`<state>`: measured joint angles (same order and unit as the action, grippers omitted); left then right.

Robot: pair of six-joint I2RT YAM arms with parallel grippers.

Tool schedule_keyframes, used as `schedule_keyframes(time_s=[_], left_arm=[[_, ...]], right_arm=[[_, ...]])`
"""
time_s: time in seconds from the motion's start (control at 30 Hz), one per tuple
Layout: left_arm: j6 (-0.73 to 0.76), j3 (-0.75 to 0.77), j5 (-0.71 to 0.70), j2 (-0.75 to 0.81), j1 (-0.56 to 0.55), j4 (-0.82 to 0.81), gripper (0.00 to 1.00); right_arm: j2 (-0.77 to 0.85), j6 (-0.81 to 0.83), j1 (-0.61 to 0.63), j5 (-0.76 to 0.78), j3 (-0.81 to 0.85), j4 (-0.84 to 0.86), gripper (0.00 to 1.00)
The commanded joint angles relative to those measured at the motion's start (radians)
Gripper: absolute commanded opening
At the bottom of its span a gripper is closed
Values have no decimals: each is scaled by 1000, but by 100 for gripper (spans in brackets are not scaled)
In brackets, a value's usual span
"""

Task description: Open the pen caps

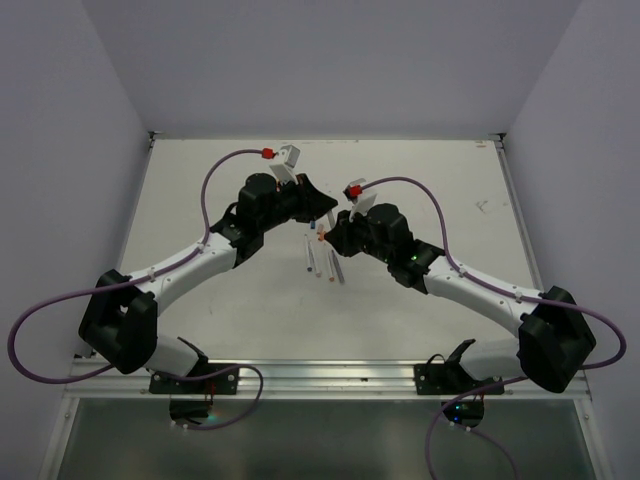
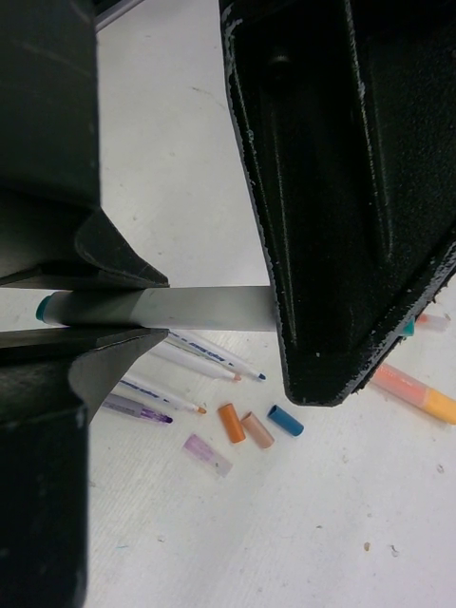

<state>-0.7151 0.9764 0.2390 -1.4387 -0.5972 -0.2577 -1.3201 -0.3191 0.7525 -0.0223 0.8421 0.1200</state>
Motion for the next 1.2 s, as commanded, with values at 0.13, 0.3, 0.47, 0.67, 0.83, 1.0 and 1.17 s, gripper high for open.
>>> schedule_keyframes(time_s=[0.13,0.3,0.47,0.67,0.83,1.0,1.17], left_arm=[[0,42,-15,-5,-4,-14,18],[-1,42,-27,-5,-4,-12,6],[-1,42,-58,3,-4,-11,0],[5,51,-108,24,-4,-34,0],[-4,61,-168,52,-3,-87,0],[-6,87,-265,83,-4,-136,0],[8,116,-363,113,-4,-179,0]], right_arm=[[1,18,2,-28,0,-3,0],[-4,17,4,-38,-5,-8,0],[-4,12,5,-42,-24,-14,0],[19,15,8,-48,-80,-31,0],[45,15,10,-59,-145,-36,0],[70,17,13,-59,-198,-22,0],[79,18,15,-57,-239,3,0]])
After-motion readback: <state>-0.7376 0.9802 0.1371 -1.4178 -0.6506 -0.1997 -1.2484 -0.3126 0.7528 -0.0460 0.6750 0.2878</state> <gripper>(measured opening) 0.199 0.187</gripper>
